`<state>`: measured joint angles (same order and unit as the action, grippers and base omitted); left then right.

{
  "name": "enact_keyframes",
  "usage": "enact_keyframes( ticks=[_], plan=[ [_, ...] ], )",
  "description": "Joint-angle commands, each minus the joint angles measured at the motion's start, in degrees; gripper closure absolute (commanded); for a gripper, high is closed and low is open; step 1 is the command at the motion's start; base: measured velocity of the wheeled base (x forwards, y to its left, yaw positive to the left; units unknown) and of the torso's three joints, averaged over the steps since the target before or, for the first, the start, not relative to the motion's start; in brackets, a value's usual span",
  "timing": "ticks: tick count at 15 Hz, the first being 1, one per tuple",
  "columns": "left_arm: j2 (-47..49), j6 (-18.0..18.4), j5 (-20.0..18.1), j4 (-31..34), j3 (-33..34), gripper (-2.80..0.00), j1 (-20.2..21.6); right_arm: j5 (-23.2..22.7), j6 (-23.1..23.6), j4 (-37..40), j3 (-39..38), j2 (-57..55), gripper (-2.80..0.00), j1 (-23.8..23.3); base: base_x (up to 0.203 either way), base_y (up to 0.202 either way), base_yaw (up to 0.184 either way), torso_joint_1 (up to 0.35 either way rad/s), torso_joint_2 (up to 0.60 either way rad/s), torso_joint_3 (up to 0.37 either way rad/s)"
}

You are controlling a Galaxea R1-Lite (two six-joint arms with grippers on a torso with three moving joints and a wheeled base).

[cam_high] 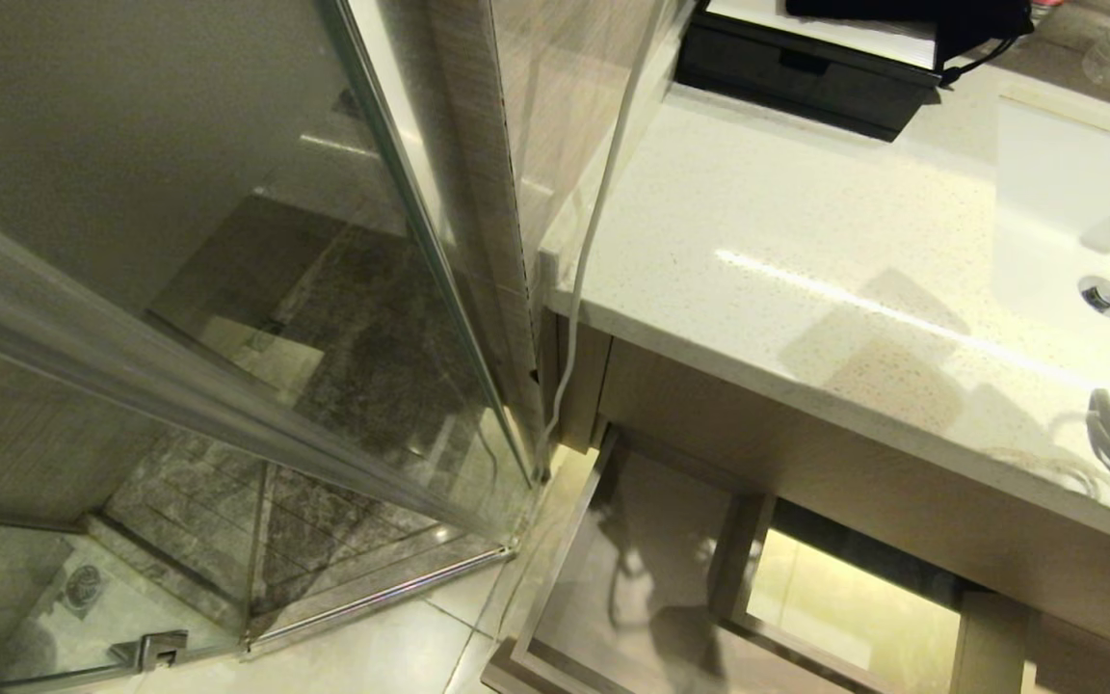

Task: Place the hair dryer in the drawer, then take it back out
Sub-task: Place it on the countertop

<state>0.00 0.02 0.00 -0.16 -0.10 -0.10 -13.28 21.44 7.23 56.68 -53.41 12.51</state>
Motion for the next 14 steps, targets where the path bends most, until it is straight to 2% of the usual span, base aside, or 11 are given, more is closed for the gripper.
enact_keyframes(
  ticks=[1, 4, 8, 12, 14],
  plan=[
    [0.0, 0.0, 0.0, 0.0, 0.0, 0.0, 0.0, 0.0, 0.6, -0.2, 2.4, -2.5, 0.0, 0.6, 0.0, 0.0, 0.0, 0.0, 0.0, 0.0],
    [0.0, 0.0, 0.0, 0.0, 0.0, 0.0, 0.0, 0.1, 1.6, 1.1, 5.6, -5.8, 0.0, 1.0, 0.0, 0.0, 0.0, 0.0, 0.0, 0.0],
    [0.1, 0.1, 0.0, 0.0, 0.0, 0.0, 0.0, 0.0, 6.4, 6.9, 12.3, -12.5, 0.0, 2.3, 0.0, 0.0, 0.0, 0.0, 0.0, 0.0],
    [0.1, 0.1, 0.0, 0.0, 0.0, 0.0, 0.0, 0.3, 6.7, 10.8, 18.8, -17.8, 0.0, 3.1, 0.0, 0.0, 0.0, 0.0, 0.0, 0.0],
    [0.1, 0.0, 0.0, 0.0, 0.0, 0.0, 0.0, 0.4, 6.8, 12.6, 19.6, -19.3, 0.0, 3.3, 0.0, 0.0, 0.0, 0.0, 0.0, 0.0]
  ],
)
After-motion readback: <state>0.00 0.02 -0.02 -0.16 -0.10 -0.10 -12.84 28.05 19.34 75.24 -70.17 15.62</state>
